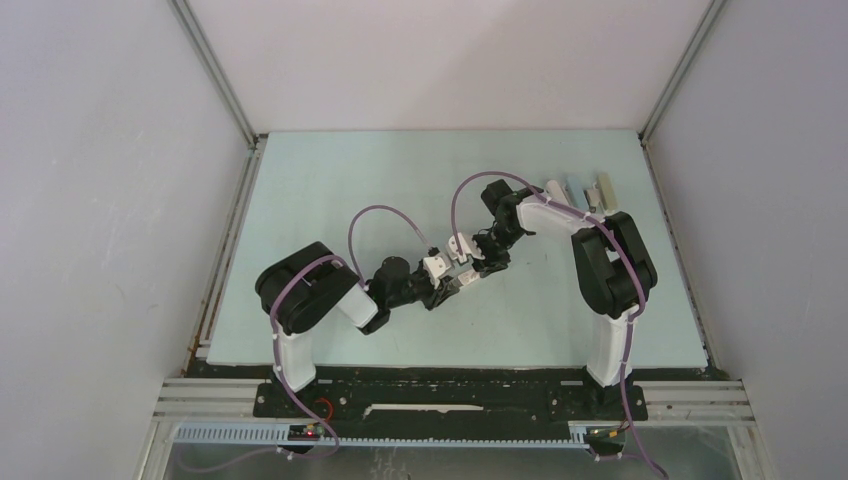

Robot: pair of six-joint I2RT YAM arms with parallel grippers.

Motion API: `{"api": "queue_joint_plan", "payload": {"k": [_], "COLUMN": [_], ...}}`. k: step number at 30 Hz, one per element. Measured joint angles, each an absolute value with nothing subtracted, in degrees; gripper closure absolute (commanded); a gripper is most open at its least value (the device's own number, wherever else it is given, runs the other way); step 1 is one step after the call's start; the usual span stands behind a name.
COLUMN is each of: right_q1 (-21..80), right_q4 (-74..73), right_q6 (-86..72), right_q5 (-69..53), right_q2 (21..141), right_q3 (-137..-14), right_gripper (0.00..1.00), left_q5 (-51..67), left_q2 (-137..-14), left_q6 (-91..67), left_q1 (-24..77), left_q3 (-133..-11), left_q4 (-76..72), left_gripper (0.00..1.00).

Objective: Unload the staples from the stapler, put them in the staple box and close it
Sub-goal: Close the staple box at the center of the board.

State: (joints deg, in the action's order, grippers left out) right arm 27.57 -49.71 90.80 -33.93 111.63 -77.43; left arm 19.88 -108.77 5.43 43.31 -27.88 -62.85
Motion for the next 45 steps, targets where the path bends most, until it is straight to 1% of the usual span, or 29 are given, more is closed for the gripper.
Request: {"api": "queue_joint_plan", "payload": {"k": [23,45], "right_q1": [27.62,27.62], "right_q4": [-51.66,-50.57], "right_q6": [94.15,92.42], "right_q5": [-34.79,-34.57], "right_q2": [111.61,111.15], "right_q3": [-77.41,-76.73], "right_gripper": [0.57,0.58], "left_q5": [22.68,20.58], "left_q2": [-108.77,-108.77], "left_q6": [5.58,3.11], "left_q1": [43.18,43.29], "left_q3": [-27.88,-27.88], "left_q4": [-62.81,-63.00], "left_gripper": [0.68,0.72]}}
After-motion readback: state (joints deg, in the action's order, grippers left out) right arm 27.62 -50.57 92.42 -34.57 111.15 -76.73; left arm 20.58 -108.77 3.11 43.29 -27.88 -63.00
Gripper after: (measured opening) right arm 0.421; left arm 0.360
